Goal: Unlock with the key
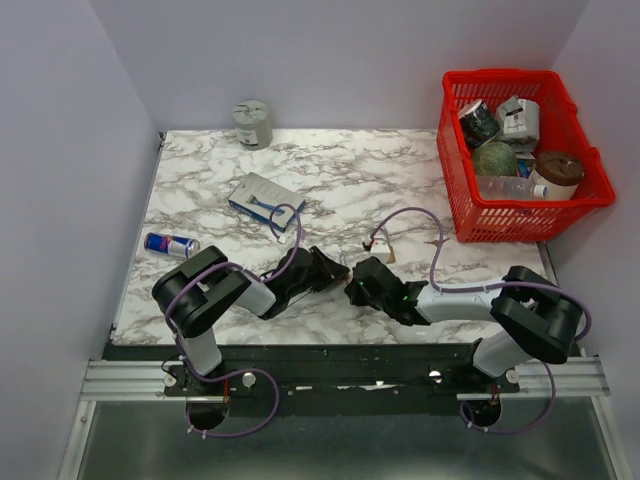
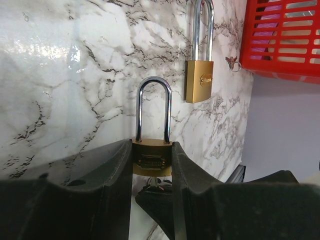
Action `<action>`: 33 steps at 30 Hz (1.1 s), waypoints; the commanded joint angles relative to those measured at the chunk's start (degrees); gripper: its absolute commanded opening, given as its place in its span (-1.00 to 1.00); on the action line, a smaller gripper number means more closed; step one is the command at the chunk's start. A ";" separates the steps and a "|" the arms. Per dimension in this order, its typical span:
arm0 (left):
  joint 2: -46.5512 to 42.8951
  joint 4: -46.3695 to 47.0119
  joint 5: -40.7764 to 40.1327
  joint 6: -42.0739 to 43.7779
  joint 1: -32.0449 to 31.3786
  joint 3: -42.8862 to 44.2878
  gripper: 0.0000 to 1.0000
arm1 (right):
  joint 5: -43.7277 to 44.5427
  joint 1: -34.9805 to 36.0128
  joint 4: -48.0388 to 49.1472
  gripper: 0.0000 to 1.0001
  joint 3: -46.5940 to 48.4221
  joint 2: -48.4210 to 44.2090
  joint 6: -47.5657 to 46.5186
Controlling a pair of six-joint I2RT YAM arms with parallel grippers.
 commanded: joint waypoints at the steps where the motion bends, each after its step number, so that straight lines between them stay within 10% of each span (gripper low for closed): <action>1: 1.97 -3.56 2.89 0.92 -1.81 -2.61 -1.00 | 8.57 -2.74 2.89 -0.99 0.82 3.46 -2.61; 33: 0.92 -2.86 4.83 0.56 -3.92 -1.82 -1.00 | 4.45 -9.07 18.18 -0.99 -2.42 5.92 -8.94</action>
